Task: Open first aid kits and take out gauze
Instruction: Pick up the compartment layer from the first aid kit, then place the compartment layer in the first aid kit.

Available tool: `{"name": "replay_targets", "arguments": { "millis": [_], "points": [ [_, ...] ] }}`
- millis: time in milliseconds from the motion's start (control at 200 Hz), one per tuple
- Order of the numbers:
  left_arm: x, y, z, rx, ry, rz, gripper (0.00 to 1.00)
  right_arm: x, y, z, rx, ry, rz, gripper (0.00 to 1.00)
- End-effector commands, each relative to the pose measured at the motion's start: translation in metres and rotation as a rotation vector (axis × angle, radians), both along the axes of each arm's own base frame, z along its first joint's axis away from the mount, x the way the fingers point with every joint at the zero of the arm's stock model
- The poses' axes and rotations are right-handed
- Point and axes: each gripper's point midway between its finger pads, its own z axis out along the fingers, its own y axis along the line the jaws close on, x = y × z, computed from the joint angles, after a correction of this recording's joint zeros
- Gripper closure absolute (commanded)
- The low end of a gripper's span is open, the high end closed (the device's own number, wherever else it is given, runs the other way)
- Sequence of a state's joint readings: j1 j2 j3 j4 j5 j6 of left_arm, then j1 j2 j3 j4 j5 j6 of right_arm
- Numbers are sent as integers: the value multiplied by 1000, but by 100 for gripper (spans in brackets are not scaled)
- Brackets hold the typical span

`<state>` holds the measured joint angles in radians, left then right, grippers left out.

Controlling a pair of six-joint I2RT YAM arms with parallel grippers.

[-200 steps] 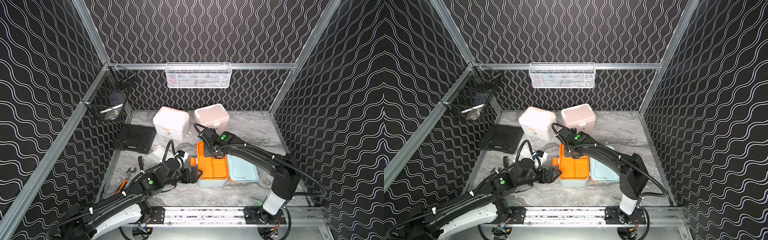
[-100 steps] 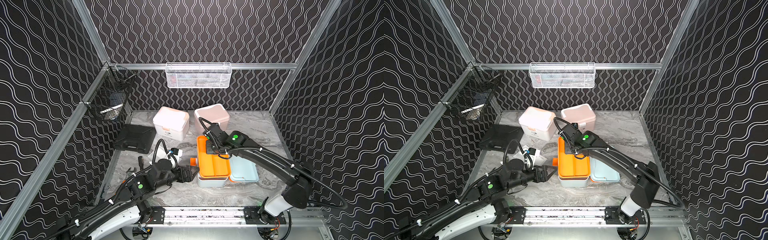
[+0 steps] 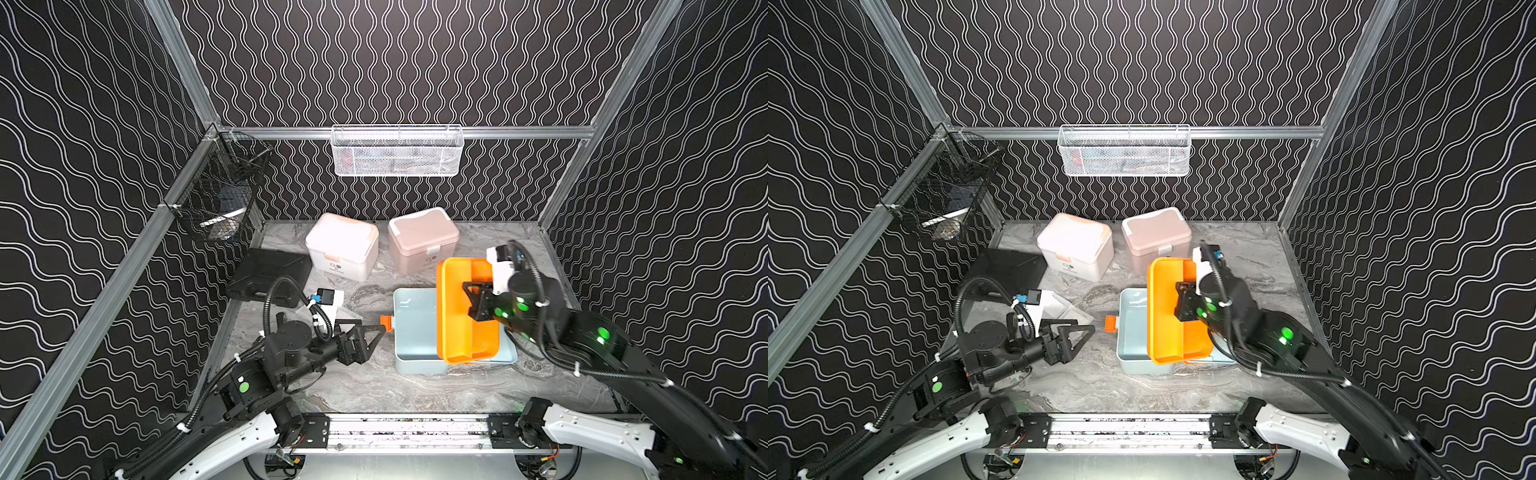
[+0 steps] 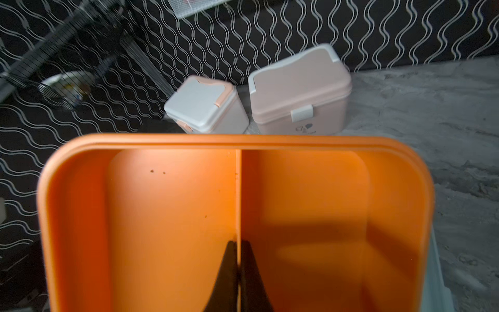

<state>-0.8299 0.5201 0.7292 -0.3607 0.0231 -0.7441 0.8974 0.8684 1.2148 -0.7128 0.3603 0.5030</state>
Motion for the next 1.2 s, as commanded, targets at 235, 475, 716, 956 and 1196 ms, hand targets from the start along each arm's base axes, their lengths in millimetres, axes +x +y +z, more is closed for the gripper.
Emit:
{"name": "replay_targets", "arguments": {
  "millis": [235, 475, 716, 956, 1196],
  "points": [
    [-6, 25, 28, 13, -182, 48, 1, -36, -69, 23, 161, -205, -77, 100],
    [2, 19, 27, 27, -195, 54, 1, -39, -81, 19, 159, -230, -112, 100],
    [13, 1, 21, 61, -171, 27, 1, -31, -69, 13, 117, -211, -98, 100],
    [24, -18, -2, 123, -89, -6, 1, -22, -46, 6, 80, -175, -44, 100],
    [35, -29, -37, 229, 33, -8, 1, -12, -17, -8, 43, -111, 16, 100]
  ]
}}
